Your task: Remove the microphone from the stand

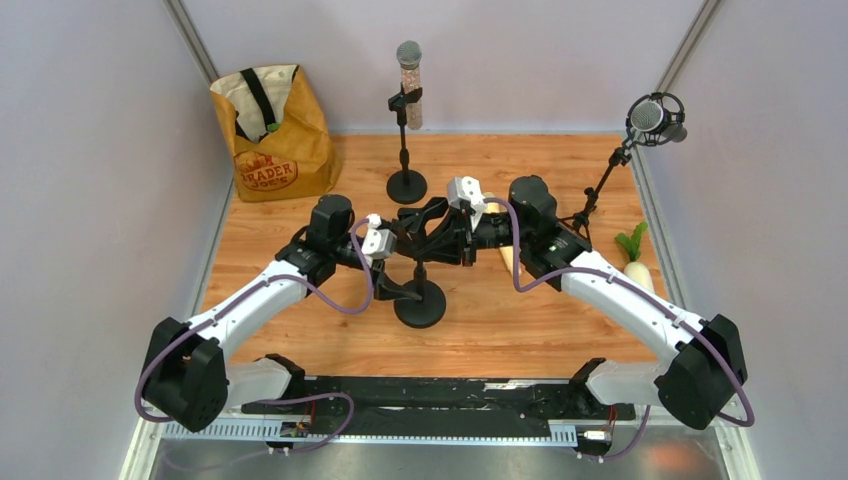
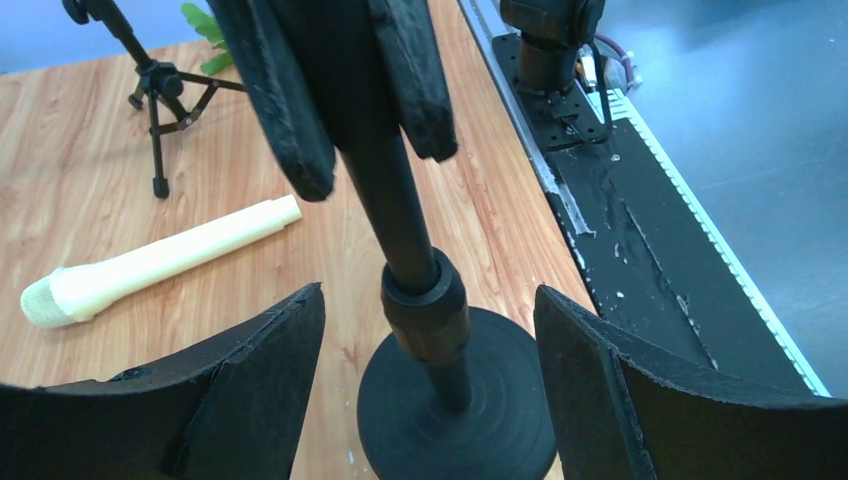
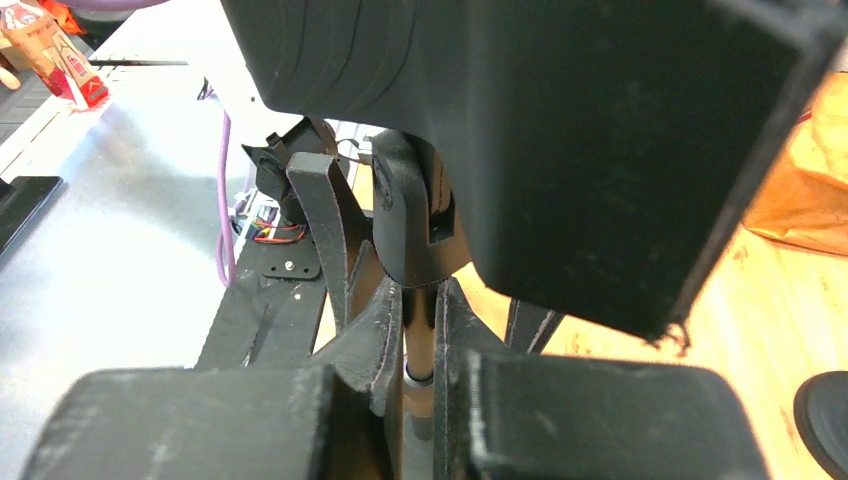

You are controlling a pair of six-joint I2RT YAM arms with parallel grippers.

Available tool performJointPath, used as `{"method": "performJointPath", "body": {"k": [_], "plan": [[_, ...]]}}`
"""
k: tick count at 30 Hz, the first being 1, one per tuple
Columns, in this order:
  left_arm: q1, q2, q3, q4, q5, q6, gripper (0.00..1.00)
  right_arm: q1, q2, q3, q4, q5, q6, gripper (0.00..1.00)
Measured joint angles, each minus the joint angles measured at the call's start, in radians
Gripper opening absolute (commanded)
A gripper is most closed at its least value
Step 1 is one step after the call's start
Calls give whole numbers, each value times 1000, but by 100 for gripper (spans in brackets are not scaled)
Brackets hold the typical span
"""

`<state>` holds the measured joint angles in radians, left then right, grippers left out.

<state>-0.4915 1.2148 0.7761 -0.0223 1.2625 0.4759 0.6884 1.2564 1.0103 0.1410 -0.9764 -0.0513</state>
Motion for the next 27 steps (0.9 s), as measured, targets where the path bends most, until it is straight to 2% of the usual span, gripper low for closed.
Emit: {"method": "performJointPath", "body": {"k": [17,27], "plan": [[-19,-23,-33,-31,42,7,84,-1,0,-36,44,67,20,0],[-19,-28,-31,-53,32,72,84,-25,-36,-57,40,88,25,0]]}}
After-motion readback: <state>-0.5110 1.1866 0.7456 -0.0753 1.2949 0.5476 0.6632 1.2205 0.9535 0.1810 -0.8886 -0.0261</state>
